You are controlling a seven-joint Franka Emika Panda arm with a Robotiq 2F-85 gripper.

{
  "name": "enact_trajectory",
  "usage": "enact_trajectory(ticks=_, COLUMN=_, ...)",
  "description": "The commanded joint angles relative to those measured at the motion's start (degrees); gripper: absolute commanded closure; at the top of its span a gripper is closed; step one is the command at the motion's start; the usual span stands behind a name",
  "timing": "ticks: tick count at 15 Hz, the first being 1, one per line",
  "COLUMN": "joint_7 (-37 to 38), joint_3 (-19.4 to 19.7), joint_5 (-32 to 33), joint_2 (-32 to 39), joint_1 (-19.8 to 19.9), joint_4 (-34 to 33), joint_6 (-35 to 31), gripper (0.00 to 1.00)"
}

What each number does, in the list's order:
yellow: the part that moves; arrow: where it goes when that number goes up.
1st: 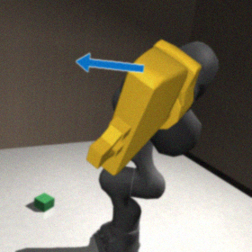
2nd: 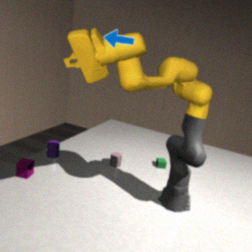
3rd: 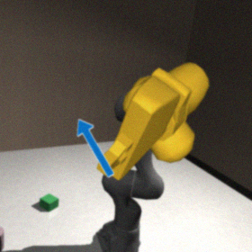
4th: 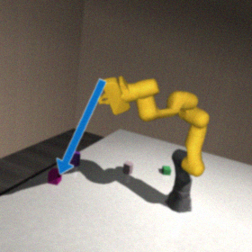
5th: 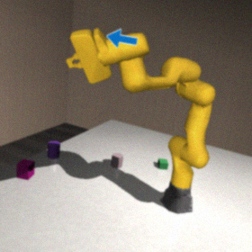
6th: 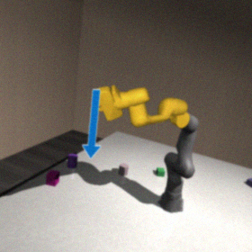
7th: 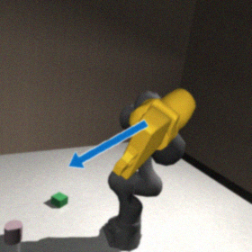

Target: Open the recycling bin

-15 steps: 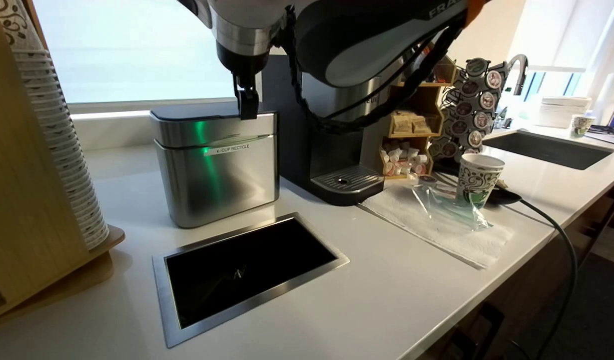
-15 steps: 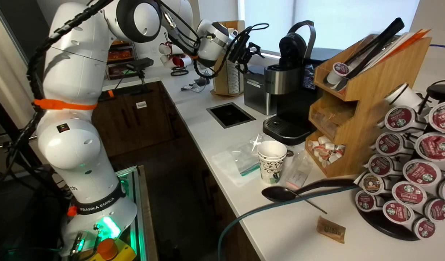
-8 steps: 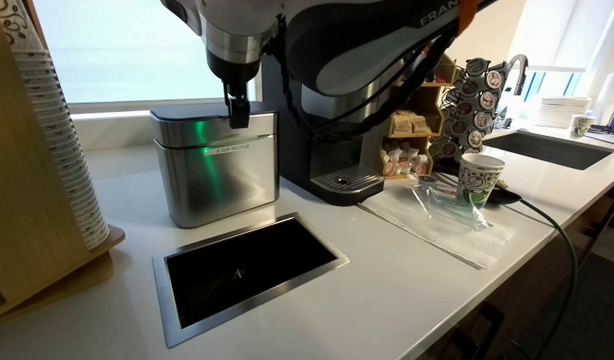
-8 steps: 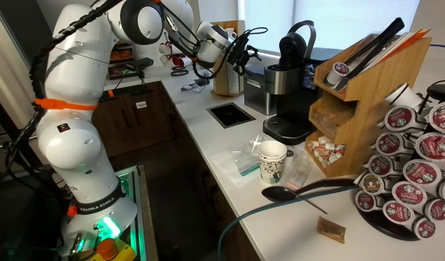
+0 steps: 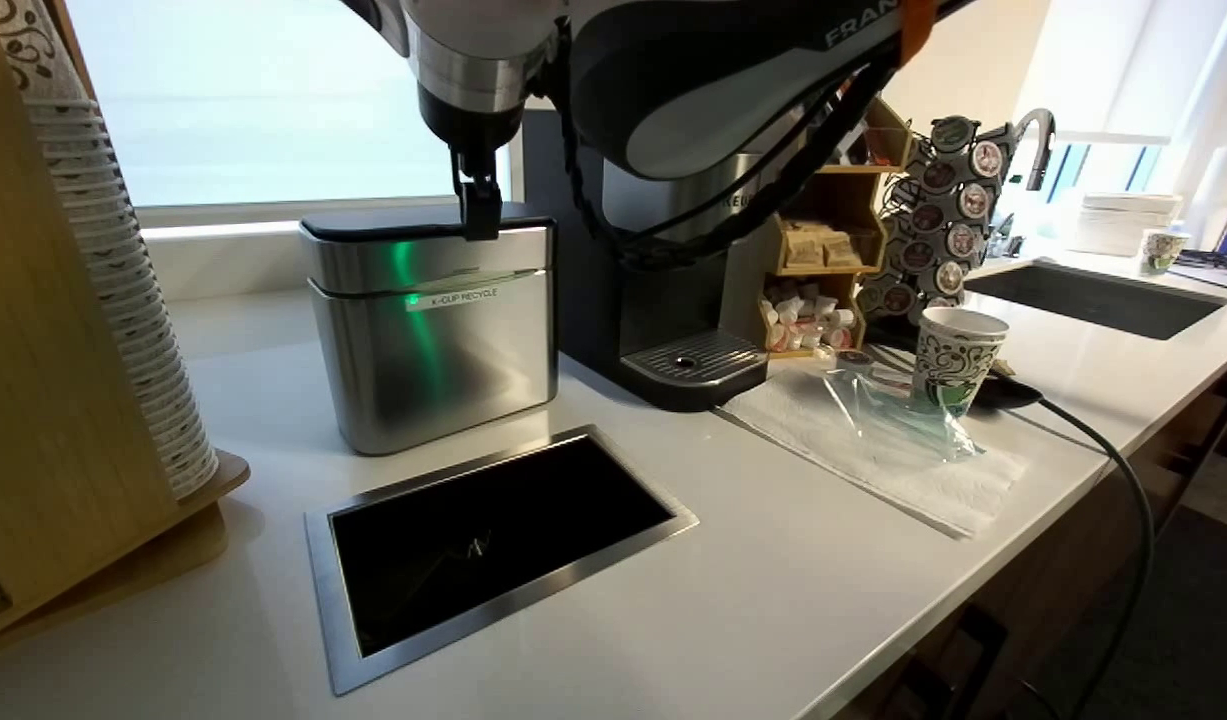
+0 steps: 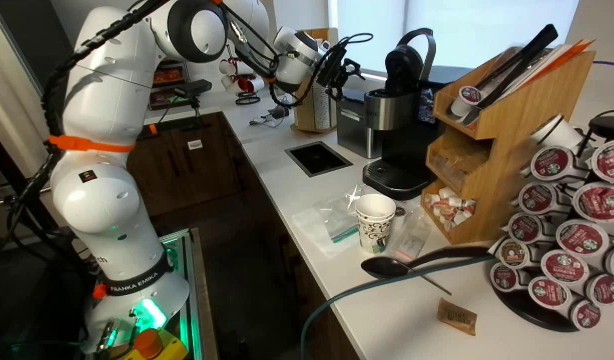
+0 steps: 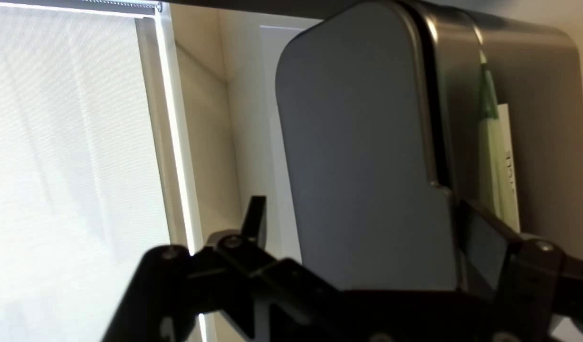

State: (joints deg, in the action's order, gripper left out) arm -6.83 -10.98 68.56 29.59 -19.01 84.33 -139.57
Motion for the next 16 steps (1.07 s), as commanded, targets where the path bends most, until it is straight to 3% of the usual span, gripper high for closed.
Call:
enact_trajectory(ticks=1, joint_7=-0.08, joint_3=1.25, joint_5=1.05, joint_2=1.51, joint_1=-1.08, joint_4=-2.56, joint_6=-0.2, gripper=0.0)
enact_trajectory(ticks=6, joint_7=1.35, joint_3=2.98, joint_5=5.41, joint_2=-0.38, joint_1=-1.94, joint_4=-3.76, joint_6=0.86, gripper=0.0)
enact_trajectory(ticks=13, joint_7=0.55, joint_3=5.0, joint_5=9.45, joint_2=2.48, joint_1=-1.67, joint_4=-11.92, joint_6=0.96, gripper=0.0)
enact_trajectory(ticks=16, joint_7=0.21, joint_3=3.85, joint_5=8.06, joint_2=0.09, joint_1=-1.46, joint_4=-8.44, joint_6=-1.43, gripper=0.0)
